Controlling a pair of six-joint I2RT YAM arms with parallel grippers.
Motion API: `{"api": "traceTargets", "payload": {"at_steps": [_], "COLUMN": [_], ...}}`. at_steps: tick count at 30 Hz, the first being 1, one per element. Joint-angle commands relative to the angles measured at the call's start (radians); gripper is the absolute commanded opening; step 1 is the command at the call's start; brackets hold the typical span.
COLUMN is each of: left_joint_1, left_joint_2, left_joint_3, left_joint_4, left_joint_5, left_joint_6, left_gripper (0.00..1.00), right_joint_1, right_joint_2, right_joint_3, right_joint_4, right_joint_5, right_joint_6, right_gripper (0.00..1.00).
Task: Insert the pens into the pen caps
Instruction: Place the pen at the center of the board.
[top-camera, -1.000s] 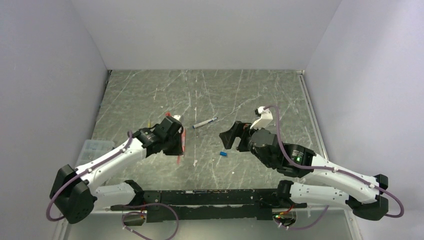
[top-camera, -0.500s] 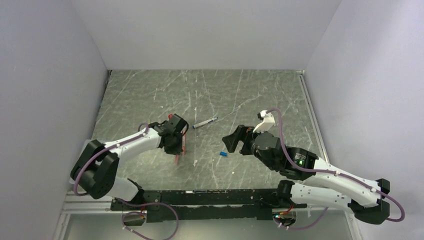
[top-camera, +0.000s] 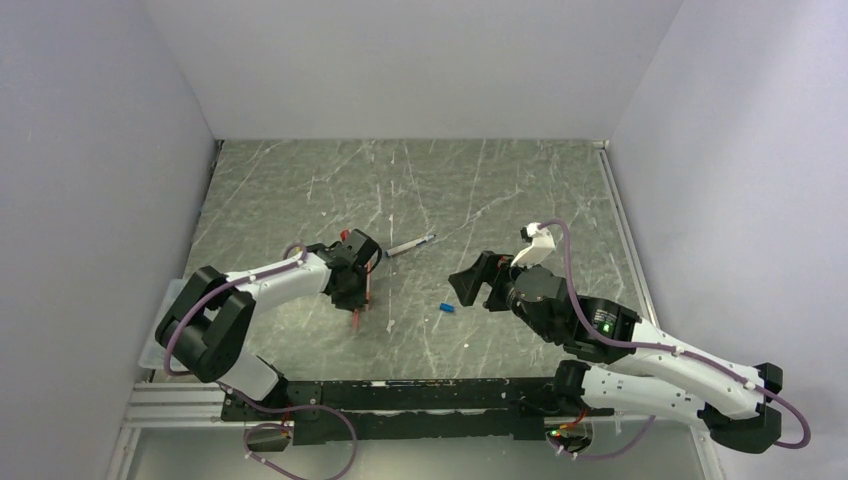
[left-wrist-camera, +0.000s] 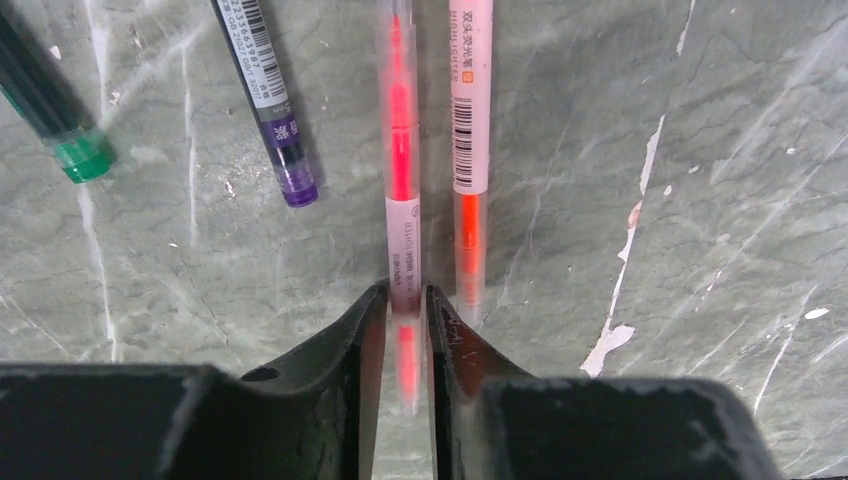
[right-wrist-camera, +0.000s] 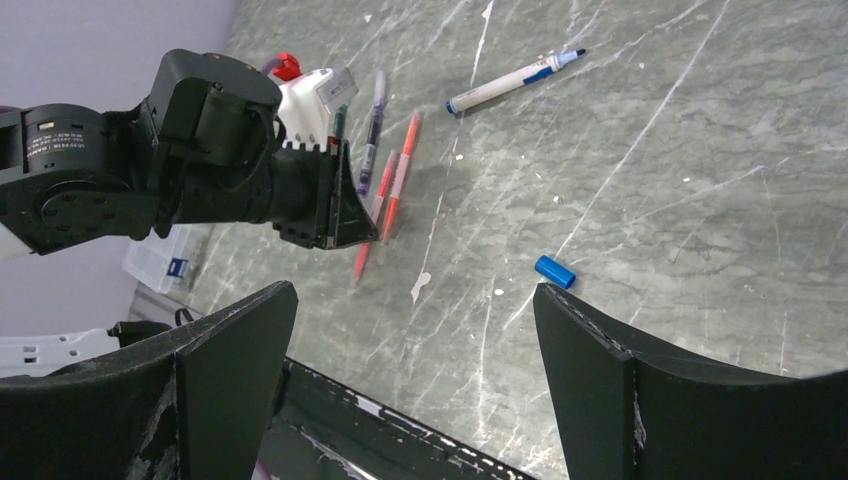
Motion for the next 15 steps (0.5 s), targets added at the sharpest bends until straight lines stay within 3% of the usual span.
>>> {"api": "traceTargets", "payload": {"at_steps": [1,10,15], "left_joint_1": [0.004,0.002,0.002], "left_joint_2": [0.011,-0.077,-0.129], "left_joint_3": [0.020,0.074,0.175], "left_joint_4": [-0.002,-0.081,-0.156], "left_joint_5": [-0.034,-0.015,0.006], "left_joint_6": [0.003,0.011,0.048], "left_gripper": [0.29,0.33,0.35], "right_joint_1": [-0.007,-0.010,-0.015], "right_joint_2": [-0.011,-0.011,0.032], "right_joint_3": [0.000,-0.005,0.017], "right_joint_4": [0.001,0.005,-0.046], "right_joint_5": [-0.001,-0.015,0.011], "right_joint_6": [-0.001,0.005,-0.009], "right_gripper": [0.93,0.93,0.93]}}
